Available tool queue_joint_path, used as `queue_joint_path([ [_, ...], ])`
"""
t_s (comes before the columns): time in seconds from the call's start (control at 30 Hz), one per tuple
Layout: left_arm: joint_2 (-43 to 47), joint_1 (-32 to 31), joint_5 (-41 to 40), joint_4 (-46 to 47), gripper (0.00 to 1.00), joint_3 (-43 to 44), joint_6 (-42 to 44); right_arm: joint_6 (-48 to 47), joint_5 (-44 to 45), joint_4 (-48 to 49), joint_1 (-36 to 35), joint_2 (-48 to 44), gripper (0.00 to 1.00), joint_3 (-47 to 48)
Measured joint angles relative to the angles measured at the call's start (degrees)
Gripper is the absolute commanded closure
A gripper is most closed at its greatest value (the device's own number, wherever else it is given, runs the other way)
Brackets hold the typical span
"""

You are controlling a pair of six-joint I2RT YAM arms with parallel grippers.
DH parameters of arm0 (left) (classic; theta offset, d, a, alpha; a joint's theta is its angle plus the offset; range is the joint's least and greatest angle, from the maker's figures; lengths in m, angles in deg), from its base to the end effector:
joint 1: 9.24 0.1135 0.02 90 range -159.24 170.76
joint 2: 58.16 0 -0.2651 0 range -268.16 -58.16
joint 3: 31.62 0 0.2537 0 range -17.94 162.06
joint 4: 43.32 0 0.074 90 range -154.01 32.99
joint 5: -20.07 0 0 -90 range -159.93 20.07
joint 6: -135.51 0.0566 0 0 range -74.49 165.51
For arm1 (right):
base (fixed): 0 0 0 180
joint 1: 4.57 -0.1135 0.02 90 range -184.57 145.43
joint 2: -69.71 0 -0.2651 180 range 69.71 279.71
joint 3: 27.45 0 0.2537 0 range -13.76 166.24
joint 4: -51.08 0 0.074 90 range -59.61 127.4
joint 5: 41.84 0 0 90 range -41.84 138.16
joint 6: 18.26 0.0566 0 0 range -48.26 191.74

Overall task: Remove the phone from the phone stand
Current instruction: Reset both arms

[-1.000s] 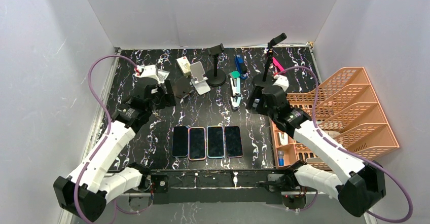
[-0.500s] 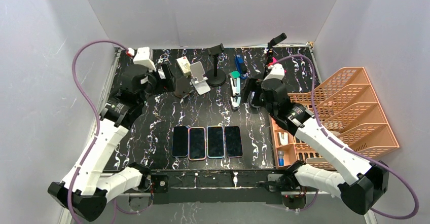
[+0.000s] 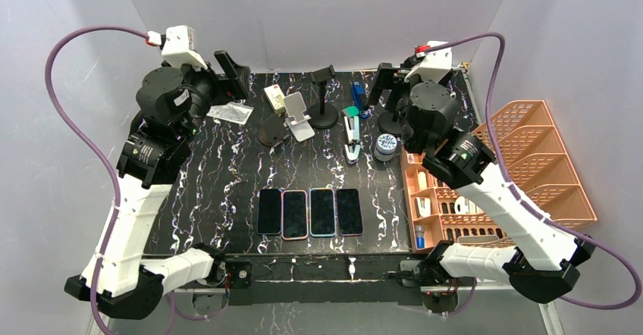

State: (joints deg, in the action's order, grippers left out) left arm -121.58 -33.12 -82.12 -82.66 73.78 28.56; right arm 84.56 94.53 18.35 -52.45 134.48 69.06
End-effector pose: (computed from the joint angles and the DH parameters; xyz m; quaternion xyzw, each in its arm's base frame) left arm 0.2052 -0.0778 0.5262 -0.0351 0.6901 -0.1821 0.6995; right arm 0.1885 0.1474 0.4848 0.0657 0.7083 0.0833 0.6979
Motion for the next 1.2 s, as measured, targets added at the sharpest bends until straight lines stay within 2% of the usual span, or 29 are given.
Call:
queue_joint_path([
  [0.17,0.0,-0.2,-5.1,-0.2,0.19,0.3,0.4,-11.6,12.3,6.9,-6.1,1.7,0.01,1.3],
  [0.33,-0.2,-0.2,-11.5,-0.2,0.19,0.3,-1.6,-18.6,18.1,13.7,-7.8,3.7,0.01,-0.2],
  [0.53,-1.3,-0.4,-20.0,-1.9,0.19,2.1,-5.2,-28.9,26.0,36.6,-7.9,6.3,0.01,-4.9],
  [0.6,-1.9,-0.6,-20.5,-2.0,0.19,3.4,-5.3,-29.4,27.7,40.2,-8.7,8.2,0.01,-4.5],
  [0.7,-2.2,-1.0,-20.2,-2.3,0.19,5.1,-4.7,-27.2,28.2,37.4,-11.5,11.0,0.01,-0.2],
  [0.8,-2.4,-1.9,-19.5,-2.6,0.19,7.3,-3.4,-24.3,24.0,30.2,-15.8,11.4,0.01,5.8],
  [1.0,-3.9,-4.6,-17.6,-2.8,0.19,12.9,-0.9,-19.3,7.4,21.5,-18.6,0.7,0.01,6.9],
  [1.2,-4.7,-6.8,-17.0,-2.9,0.19,14.6,1.1,-20.5,1.6,17.9,-18.5,-4.9,0.01,12.3],
])
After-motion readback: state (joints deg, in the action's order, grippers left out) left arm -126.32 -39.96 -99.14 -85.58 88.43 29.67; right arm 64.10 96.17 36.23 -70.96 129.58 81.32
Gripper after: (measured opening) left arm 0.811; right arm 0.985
